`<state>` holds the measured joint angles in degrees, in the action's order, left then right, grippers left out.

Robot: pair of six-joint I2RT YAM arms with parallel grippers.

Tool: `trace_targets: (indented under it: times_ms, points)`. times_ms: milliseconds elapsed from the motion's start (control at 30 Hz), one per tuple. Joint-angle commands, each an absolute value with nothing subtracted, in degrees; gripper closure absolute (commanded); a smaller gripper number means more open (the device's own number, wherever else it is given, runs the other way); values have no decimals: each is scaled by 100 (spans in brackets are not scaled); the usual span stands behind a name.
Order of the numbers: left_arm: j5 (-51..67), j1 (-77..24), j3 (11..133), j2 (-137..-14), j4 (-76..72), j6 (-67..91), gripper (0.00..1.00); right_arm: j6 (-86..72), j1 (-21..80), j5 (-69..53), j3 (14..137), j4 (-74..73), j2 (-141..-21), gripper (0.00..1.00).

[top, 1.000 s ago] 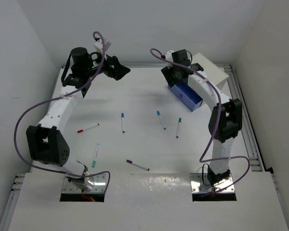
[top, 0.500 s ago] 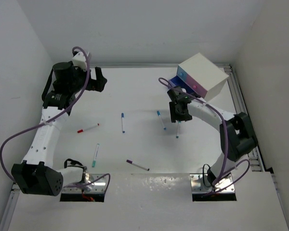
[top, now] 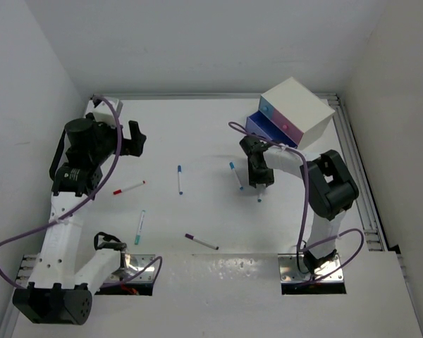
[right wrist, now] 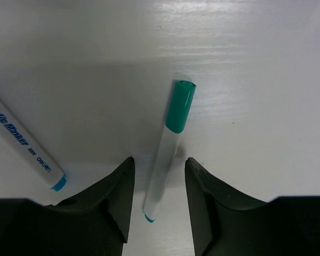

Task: Sort the stationery into containers
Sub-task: Pick up the pen from the center of the board.

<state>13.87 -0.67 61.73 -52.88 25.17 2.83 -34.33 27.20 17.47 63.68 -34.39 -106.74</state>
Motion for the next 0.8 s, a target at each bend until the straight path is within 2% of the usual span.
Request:
trace_targets:
  times_ms: [0,67,133,200,233,267,333,567,767]
  points:
    - [1362,0,6012,-5177,2417,307,0,-3507,2672,1548,6293,-3208,-10722,58]
    - [1432,0,5959,-5168,2338,404,0,-3507,2628,1459,6162,-3164,-10749,60]
    - [1520,176,5924,-5185,2294,527,0,-3516,2549,1231,6039,-3129,-10793,67]
    - [1731,255,5871,-5194,2242,580,0,-3463,2488,1056,5951,-3068,-10811,77]
    - [1792,264,5854,-5203,2233,589,0,-3437,2461,968,5924,-3050,-10819,87]
    - [1880,290,5854,-5221,2206,589,0,-3358,2444,906,5924,-3050,-10819,93]
    - [1977,299,5862,-5282,2241,528,0,-3157,2417,765,5950,-3050,-10828,100]
    - [2372,351,6003,-5502,2391,229,0,-1779,2478,501,6652,-3304,-10336,100]
    - [2768,360,6047,-5624,2224,62,0,-107,2250,272,8661,-3962,-10362,100]
